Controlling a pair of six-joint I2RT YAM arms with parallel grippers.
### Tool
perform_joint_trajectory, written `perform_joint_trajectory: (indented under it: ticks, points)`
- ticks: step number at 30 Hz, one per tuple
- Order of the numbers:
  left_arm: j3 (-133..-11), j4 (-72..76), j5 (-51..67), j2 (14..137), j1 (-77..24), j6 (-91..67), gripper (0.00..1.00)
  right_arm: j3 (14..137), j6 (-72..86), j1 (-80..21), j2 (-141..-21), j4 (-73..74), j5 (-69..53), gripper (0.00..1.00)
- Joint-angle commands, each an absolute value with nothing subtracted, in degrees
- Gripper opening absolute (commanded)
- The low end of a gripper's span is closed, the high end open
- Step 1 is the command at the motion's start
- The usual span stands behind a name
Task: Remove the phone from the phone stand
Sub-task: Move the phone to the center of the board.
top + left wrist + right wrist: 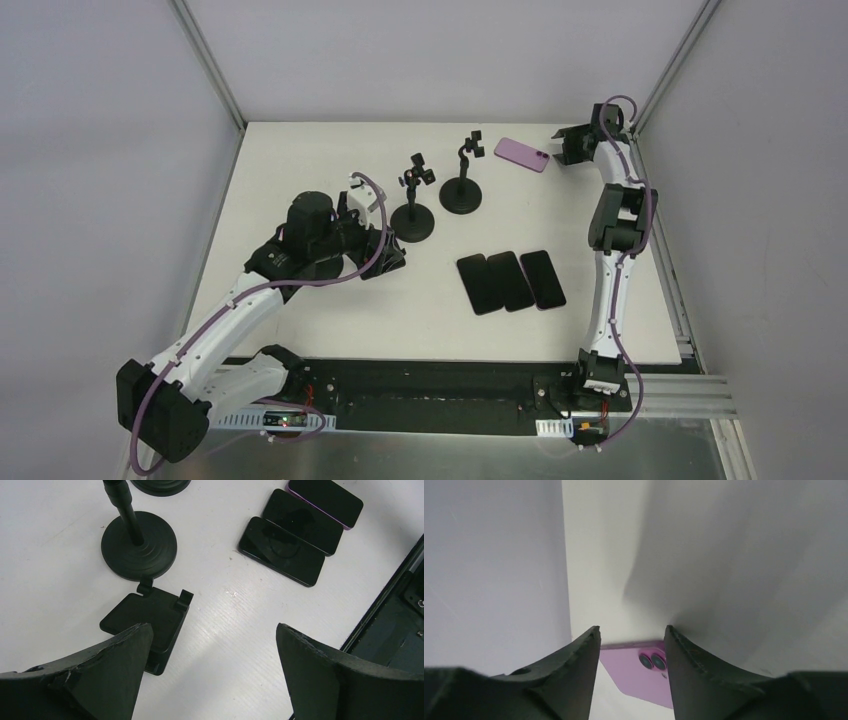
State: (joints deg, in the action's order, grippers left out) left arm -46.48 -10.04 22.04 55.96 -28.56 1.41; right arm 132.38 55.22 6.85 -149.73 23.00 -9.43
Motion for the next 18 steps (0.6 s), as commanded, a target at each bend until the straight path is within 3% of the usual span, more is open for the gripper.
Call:
perform_joint_trajectory:
  ticks: [1,9,12,18]
  points:
    - [-48.82,-10.50,22.15,56.17,-28.84,2.65,0.99,137.92,58.94,7.55,-153.24,21.26,-8.96,0.50]
    - [-49.00,-10.63,21.80,56.60,-28.61,2.66,0.99,144.50,62.94,7.52,-158.51,18.33,-16.70,0.21]
    - [-49.21,-10.61,21.88,56.88,-28.41,2.36,0.99,144.22,62.75,7.09,-158.52,18.08,-19.65,0.16]
    - [-49.33,-10.72,21.98,56.61,-28.30,2.34,0.99,143.36,61.95,5.79,-158.35,18.16,-25.08,0.15]
